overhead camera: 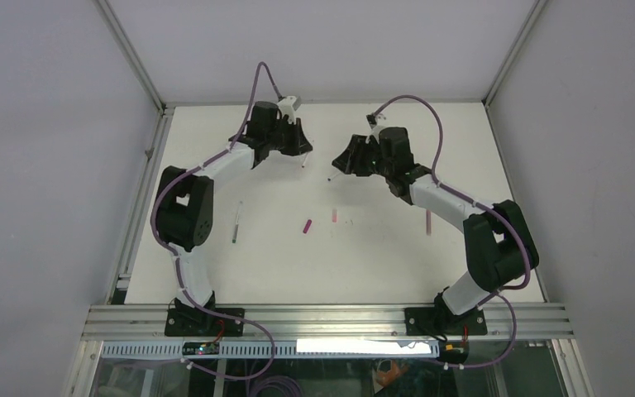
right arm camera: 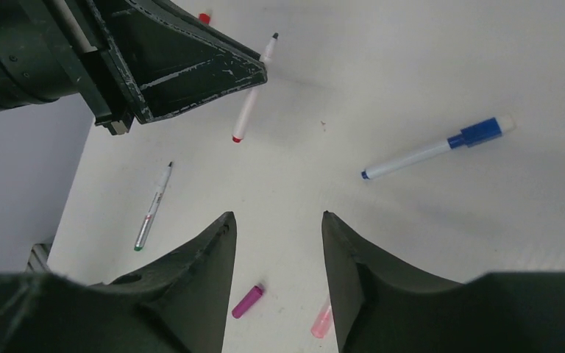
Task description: Insert the pens into the pen caps
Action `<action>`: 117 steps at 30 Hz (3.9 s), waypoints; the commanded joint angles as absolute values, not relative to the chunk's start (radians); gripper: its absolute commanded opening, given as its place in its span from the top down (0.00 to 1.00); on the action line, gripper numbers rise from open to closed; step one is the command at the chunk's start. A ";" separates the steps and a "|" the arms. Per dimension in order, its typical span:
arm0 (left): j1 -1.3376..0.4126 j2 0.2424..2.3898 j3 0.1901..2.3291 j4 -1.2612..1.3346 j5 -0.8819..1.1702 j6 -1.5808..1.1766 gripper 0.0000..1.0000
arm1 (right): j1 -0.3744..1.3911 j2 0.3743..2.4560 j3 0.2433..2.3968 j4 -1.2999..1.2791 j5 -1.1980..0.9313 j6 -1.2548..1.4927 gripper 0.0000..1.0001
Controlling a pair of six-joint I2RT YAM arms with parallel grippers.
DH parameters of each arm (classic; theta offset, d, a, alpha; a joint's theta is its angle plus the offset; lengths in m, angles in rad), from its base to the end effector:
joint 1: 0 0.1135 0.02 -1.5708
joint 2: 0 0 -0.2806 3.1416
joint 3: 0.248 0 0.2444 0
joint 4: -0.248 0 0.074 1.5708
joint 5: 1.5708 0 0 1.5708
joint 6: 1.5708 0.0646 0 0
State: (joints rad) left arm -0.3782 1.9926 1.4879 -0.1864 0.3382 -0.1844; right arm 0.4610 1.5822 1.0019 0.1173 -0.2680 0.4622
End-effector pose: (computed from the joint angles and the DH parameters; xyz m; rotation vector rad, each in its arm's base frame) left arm 0.4337 -0.1954 0.2214 0.4061 2.2696 -0.6772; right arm 0.3293 0.1827 0.2535 -0.1752 2.1165 0.8384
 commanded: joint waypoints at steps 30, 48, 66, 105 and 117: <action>-0.370 1.755 1.075 0.823 0.638 -0.666 1.00 | 0.555 1.637 1.094 0.338 -0.275 0.410 0.59; -0.393 1.791 1.078 0.854 0.644 -0.675 1.00 | 0.564 1.647 1.092 0.414 -0.298 0.410 0.60; -0.393 1.760 1.054 0.762 0.601 -0.577 1.00 | 0.565 1.643 1.112 0.279 -0.272 0.362 1.00; -0.156 2.063 1.609 -0.430 -0.324 -0.126 0.53 | 0.571 1.530 1.119 -0.288 -0.101 0.196 1.00; -0.105 2.151 1.710 -0.453 -0.264 -0.097 0.54 | 0.578 1.541 1.126 -0.291 -0.104 0.196 1.00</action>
